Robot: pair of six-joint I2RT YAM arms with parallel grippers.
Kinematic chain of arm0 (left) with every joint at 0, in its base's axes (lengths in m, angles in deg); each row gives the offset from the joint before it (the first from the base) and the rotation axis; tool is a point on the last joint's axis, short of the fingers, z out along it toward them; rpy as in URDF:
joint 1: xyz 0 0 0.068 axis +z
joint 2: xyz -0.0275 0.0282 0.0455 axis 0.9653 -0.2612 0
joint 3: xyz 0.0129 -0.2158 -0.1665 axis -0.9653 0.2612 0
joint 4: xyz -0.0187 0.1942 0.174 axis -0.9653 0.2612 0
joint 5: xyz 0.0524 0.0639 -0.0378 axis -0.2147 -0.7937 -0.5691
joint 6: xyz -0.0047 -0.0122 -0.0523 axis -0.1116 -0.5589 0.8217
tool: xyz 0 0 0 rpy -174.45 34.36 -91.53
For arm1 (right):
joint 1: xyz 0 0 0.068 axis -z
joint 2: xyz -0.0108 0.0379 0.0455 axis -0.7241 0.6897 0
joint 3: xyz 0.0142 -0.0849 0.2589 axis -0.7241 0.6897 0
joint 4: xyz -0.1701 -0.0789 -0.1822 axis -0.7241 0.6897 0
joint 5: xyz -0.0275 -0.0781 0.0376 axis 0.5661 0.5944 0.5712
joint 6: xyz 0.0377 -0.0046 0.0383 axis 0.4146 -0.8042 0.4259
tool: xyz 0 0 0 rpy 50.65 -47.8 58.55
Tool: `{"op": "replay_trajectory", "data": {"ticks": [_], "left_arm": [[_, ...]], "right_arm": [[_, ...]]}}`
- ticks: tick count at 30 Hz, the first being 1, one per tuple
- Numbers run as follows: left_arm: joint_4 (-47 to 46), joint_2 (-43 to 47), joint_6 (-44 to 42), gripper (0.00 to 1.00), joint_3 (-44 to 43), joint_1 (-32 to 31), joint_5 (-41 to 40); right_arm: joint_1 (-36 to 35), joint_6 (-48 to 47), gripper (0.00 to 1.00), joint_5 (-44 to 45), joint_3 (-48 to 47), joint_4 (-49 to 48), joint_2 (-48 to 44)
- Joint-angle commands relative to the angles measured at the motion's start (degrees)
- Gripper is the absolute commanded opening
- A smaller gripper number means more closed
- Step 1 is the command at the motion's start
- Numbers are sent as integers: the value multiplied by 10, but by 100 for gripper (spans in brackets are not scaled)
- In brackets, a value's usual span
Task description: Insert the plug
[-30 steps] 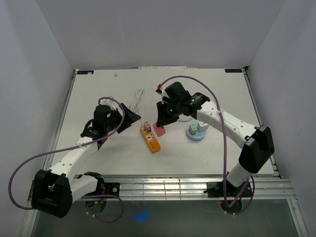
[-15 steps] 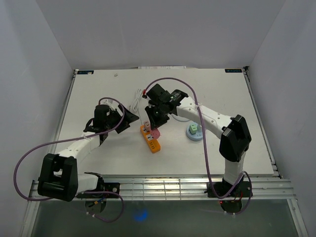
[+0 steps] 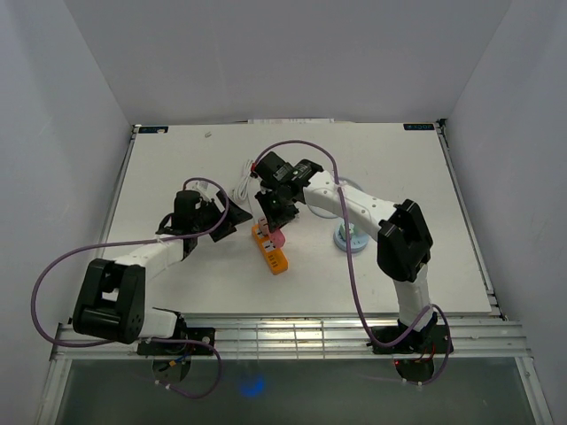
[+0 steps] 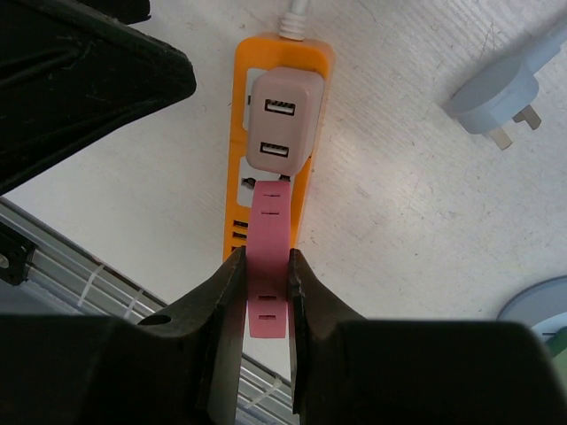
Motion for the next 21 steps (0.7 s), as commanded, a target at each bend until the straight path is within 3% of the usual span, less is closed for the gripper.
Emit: {"op": "replay_trajectory", "data": {"ticks": [1, 21], "left_arm": [[-24, -3, -12, 88, 4, 3, 10], [-56, -32, -8, 86, 18, 3, 27]], "right_arm": [[-3, -7, 8, 5, -26, 2, 5], [-3, -7, 8, 4, -6, -12, 19]]}}
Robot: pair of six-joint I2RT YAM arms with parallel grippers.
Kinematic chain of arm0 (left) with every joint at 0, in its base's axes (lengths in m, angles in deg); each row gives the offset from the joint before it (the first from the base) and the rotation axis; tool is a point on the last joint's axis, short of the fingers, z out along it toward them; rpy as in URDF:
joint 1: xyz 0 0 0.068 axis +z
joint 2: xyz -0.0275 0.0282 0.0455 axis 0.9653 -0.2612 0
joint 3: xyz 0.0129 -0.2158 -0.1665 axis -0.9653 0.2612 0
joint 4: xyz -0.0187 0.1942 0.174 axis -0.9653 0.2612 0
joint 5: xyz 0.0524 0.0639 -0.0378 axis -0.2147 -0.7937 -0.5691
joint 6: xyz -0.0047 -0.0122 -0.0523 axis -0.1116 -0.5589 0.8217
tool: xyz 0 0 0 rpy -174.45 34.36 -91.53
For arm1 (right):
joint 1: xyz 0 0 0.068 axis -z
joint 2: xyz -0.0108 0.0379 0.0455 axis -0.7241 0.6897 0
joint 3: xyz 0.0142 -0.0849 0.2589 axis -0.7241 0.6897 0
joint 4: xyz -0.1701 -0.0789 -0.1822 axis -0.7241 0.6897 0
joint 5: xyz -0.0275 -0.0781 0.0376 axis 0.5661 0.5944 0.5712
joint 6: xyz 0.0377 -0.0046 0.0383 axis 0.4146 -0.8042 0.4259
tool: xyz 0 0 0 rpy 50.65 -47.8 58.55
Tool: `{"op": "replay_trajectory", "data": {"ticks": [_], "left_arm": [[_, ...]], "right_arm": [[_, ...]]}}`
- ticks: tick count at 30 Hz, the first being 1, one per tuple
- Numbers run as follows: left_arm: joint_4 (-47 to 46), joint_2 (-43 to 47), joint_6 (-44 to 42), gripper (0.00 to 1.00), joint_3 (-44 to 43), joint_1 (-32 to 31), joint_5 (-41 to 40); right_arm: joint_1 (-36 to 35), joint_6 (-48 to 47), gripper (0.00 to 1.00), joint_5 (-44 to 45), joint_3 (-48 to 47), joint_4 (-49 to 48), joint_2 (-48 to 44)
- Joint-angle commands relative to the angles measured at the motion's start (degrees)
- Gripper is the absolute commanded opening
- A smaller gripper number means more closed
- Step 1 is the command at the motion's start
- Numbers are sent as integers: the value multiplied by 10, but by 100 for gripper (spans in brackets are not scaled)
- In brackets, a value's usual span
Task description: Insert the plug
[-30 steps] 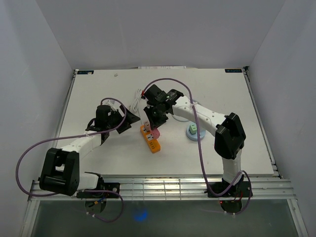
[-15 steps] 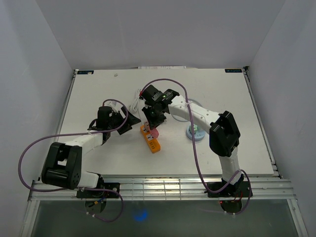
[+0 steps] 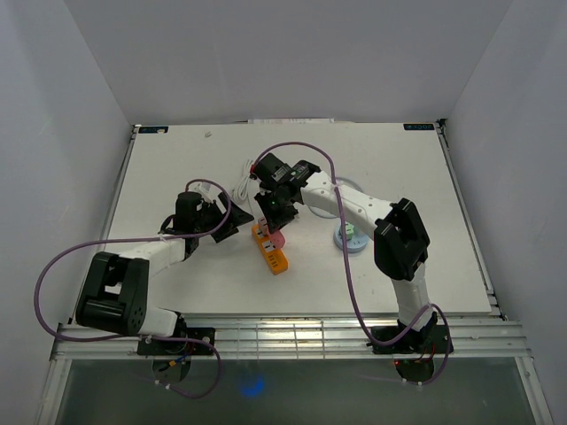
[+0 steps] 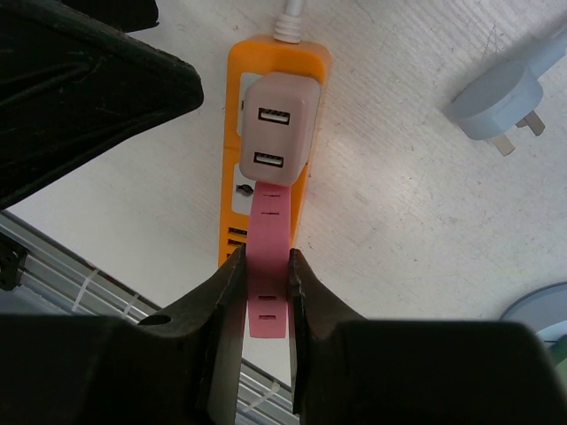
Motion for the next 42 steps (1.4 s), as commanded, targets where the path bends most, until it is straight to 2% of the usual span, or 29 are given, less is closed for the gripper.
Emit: {"op": "replay_trajectory", "data": {"ticks": [1, 22, 33, 42], "left_arm": [[-14, -5, -6, 86, 6, 3, 9], [-26, -36, -11, 86, 5, 3, 15], [-65, -70, -16, 85, 23, 3, 22], [-96, -100, -18, 83, 34, 4, 40]], "right_arm": [[-2, -5, 8, 3, 0, -13, 3], [-10, -4, 8, 11, 13, -18, 18], [-28, 1, 8, 70, -22, 16, 46], [-35, 9, 8, 96, -10, 22, 47]]}}
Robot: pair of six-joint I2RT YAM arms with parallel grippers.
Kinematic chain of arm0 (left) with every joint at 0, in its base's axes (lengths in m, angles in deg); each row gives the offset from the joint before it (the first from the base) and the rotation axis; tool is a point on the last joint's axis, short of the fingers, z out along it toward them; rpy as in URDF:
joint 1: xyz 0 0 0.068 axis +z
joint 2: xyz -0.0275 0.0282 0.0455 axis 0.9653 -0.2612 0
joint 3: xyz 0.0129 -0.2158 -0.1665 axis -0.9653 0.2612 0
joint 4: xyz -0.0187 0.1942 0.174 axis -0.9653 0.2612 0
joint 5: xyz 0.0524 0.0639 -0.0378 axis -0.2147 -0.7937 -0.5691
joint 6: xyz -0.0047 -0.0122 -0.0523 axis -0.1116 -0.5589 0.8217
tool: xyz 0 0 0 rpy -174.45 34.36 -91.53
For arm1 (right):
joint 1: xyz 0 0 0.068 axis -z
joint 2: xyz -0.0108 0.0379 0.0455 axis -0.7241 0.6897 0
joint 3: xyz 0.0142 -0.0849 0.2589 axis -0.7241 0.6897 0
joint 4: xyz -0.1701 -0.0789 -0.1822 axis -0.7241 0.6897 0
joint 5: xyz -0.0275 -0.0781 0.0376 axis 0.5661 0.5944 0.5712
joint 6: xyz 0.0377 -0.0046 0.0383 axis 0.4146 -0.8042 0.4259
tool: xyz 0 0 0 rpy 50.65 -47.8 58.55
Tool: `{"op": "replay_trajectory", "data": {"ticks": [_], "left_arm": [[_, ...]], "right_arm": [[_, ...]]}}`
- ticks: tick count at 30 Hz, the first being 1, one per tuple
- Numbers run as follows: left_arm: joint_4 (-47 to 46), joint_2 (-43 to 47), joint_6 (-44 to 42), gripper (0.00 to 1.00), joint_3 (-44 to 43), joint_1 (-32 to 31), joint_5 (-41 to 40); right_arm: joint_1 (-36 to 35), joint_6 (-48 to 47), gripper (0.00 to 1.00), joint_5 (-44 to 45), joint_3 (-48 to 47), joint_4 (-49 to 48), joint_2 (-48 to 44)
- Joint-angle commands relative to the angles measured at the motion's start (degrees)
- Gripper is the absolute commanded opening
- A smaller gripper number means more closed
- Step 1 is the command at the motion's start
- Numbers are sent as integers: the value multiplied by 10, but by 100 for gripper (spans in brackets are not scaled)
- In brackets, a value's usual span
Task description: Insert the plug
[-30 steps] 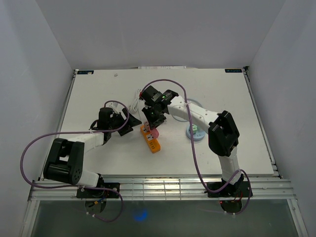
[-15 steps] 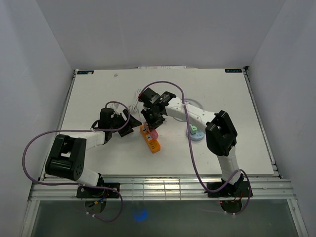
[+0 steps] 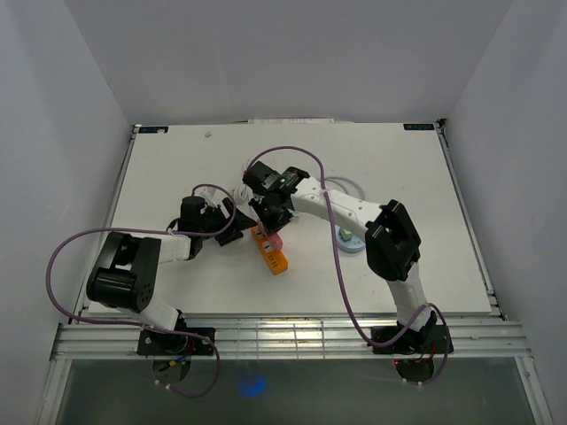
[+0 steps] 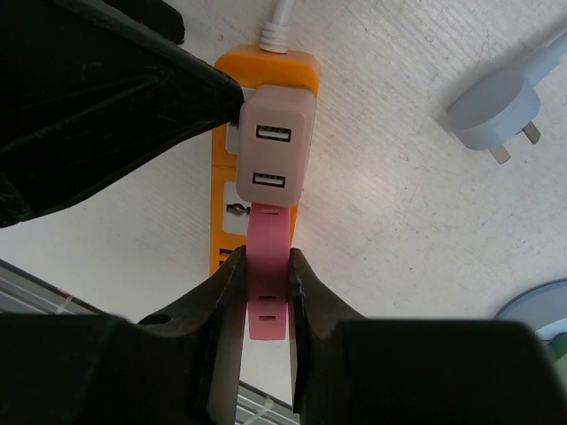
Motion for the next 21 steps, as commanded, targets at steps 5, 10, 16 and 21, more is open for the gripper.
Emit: {"op": "replay_trajectory", "data": {"ticks": [5, 10, 16, 21], "left_arm": [[2, -5, -16, 83, 16, 4, 3], [2, 0, -19, 83, 21, 3, 3], [2, 9, -23, 83, 23, 3, 2], [2, 10, -24, 82, 22, 3, 2]], "right_arm": [[-7, 7, 8, 37, 29, 5, 12], [-8, 9, 8, 44, 50, -2, 9], [-8, 10, 8, 54, 99, -31, -14], [-8, 11, 8, 51, 122, -46, -27]]}}
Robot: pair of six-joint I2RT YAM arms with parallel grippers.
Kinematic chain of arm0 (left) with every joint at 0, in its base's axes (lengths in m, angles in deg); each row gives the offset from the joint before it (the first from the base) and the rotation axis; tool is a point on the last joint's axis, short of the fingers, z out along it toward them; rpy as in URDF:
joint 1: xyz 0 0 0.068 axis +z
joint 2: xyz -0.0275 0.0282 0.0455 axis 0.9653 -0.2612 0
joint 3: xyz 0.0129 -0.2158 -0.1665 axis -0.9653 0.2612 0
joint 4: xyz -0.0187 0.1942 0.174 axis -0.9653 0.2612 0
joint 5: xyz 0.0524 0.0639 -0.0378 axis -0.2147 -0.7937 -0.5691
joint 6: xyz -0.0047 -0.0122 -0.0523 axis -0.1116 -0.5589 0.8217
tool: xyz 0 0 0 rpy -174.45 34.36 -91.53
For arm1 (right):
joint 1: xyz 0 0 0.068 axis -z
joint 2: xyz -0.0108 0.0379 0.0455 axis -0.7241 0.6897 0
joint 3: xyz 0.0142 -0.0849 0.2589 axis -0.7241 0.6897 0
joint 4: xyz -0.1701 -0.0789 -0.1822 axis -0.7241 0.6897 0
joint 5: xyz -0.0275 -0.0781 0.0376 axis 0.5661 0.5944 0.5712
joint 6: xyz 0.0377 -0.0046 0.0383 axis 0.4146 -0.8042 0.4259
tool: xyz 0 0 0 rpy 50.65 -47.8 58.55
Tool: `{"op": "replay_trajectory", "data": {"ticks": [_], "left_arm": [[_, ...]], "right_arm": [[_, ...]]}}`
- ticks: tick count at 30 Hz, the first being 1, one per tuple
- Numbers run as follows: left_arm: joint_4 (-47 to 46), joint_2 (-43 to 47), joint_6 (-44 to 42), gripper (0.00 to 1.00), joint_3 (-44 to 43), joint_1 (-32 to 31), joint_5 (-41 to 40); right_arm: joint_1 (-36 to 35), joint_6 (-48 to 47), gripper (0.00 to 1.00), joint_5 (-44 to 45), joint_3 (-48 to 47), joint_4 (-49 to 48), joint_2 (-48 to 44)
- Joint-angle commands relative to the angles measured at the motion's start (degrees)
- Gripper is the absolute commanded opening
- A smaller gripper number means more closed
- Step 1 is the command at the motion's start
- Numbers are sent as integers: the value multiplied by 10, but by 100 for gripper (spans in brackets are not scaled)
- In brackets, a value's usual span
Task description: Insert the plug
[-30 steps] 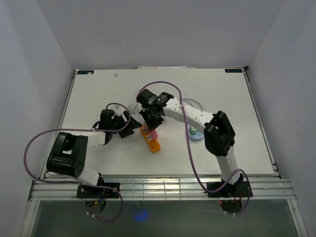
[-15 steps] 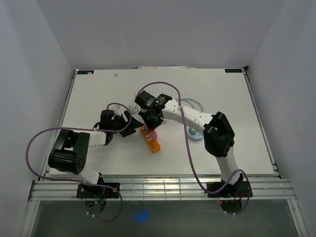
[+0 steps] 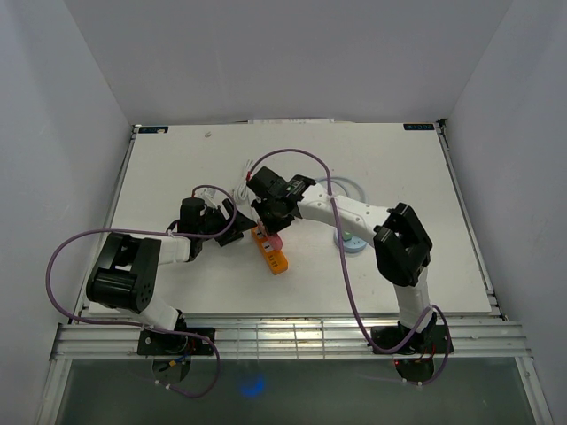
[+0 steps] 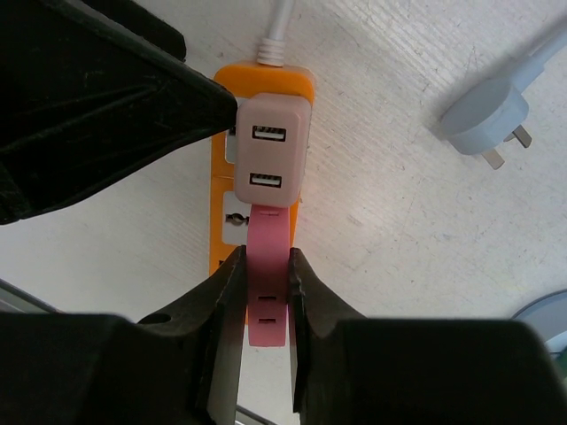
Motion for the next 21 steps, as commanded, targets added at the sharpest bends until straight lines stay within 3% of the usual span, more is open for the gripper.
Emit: {"op": "replay_trajectory", "data": {"ticks": [1, 21], "left_arm": [[20, 10, -16, 82, 12, 3, -4], [17, 13, -20, 82, 14, 3, -3]], "right_arm": [[-3, -3, 8, 26, 46, 26, 16], [-4, 7, 8, 20, 137, -42, -16]]}}
